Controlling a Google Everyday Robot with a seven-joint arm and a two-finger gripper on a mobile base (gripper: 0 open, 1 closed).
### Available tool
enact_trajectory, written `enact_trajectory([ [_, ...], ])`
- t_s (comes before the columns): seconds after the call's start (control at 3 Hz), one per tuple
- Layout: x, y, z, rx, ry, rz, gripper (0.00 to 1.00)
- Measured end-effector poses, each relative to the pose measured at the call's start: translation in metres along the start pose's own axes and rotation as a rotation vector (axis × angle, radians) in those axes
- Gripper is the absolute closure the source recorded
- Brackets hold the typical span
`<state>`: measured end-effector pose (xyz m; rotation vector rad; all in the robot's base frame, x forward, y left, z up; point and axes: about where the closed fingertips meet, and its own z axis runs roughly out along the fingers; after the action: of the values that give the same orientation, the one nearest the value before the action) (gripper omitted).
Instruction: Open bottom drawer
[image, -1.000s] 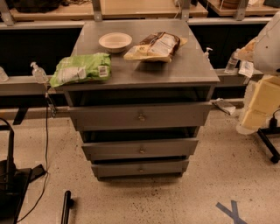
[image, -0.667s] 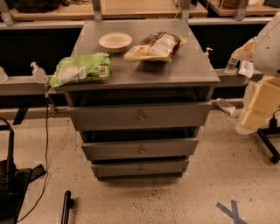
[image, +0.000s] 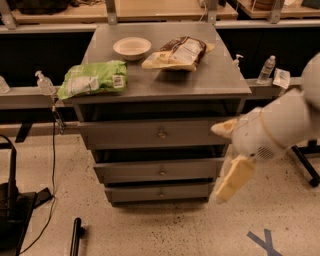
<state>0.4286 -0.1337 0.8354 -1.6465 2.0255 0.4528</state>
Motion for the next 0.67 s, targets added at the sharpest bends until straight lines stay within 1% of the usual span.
enact_trajectory([
  [0.33, -0.0112, 0.009, 0.0325, -0.024, -0.097, 0.047, 0.0],
  [0.67, -0.0125, 0.0055, 0.026, -0.011, -0.09, 0.042, 0.0],
])
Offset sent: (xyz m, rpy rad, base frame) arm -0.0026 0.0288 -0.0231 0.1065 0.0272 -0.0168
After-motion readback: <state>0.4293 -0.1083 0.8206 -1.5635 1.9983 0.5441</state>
